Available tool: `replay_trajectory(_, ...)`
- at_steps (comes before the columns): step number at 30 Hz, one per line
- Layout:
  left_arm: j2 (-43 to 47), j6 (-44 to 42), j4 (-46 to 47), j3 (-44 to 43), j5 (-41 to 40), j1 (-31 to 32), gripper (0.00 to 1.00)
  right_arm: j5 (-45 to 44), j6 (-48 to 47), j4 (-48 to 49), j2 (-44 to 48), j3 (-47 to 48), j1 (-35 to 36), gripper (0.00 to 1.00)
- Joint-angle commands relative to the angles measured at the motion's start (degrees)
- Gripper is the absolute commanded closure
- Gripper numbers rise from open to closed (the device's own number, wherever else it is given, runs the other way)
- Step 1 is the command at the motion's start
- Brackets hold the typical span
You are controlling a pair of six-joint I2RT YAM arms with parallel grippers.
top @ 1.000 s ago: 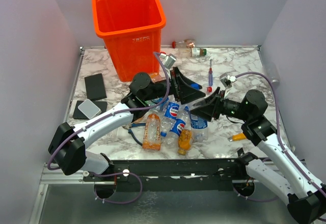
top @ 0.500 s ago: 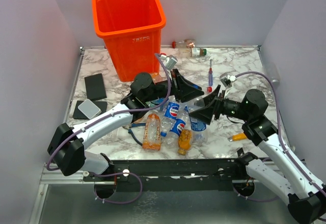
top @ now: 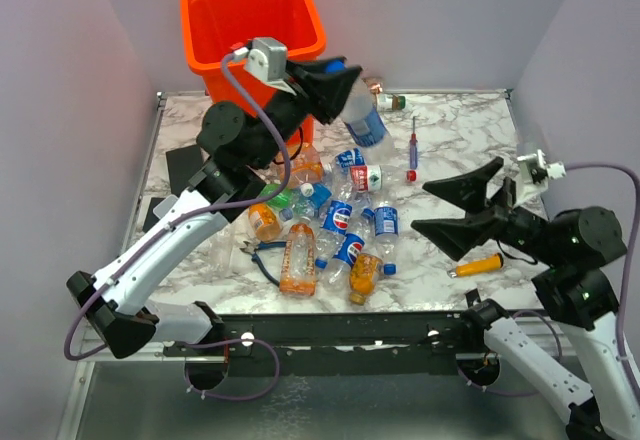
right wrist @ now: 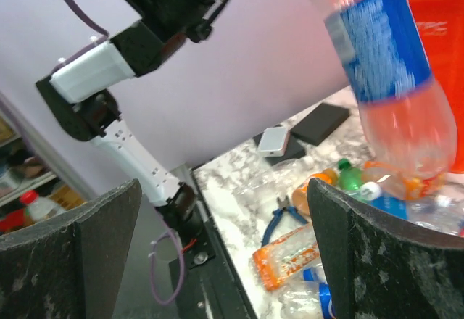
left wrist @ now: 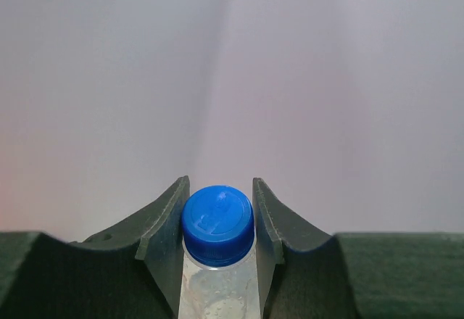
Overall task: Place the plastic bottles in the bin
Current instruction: Pick up the plastic bottle from the corner of the board, then place the plastic bottle in the trash bin.
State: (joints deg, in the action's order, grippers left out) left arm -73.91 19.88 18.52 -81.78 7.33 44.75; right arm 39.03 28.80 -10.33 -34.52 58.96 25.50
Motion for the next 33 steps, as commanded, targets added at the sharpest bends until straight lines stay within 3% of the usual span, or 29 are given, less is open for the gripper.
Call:
replay_trajectory(1, 0.64, -22.74, 0.42, -6.47, -27.62, -1.09, 1.0, -12.95, -1.23, -5.65, 4.22, -4.26, 0.24, 0.0)
replay_trajectory(5, -2.4, -36.39, 10.19, -11.52, -35.33, -4.42, 1.0, -17.14, 0.76, -5.78, 7.53, -10.14, 0.23, 0.0)
replay_trajectory(12, -8.63, -42.53, 29.72, -12.39, -35.62, -13.76, 1.0, -18.65, 6.24, -2.41, 10.81, -19.55, 0.25, 0.0)
replay_trajectory(17, -14.88, -53.14, 41.59, -7.99, -26.29, -16.73, 1.0, -17.8, 9.75, -2.57, 12.68, -23.65, 0.24, 0.01)
replay_trajectory(24, -21.53, -45.55, 40.87, -11.17, -33.69, -18.45, 1.0, -19.65, 9.94, -6.53, 16.94, -26.46, 0.25, 0.02)
replay_trajectory(29, -24.86, -31.49, 28.96, -17.47, -41.83, -22.11, 1.0, -20.36, 8.83, -7.54, 16.59, -25.82, 0.25, 0.02)
replay_trajectory(33, -25.8, -30.24, 24.28, -19.64, -44.75, -22.6, 1.0, -20.14, 8.0, -7.92, 15.27, -25.05, 0.25, 0.02)
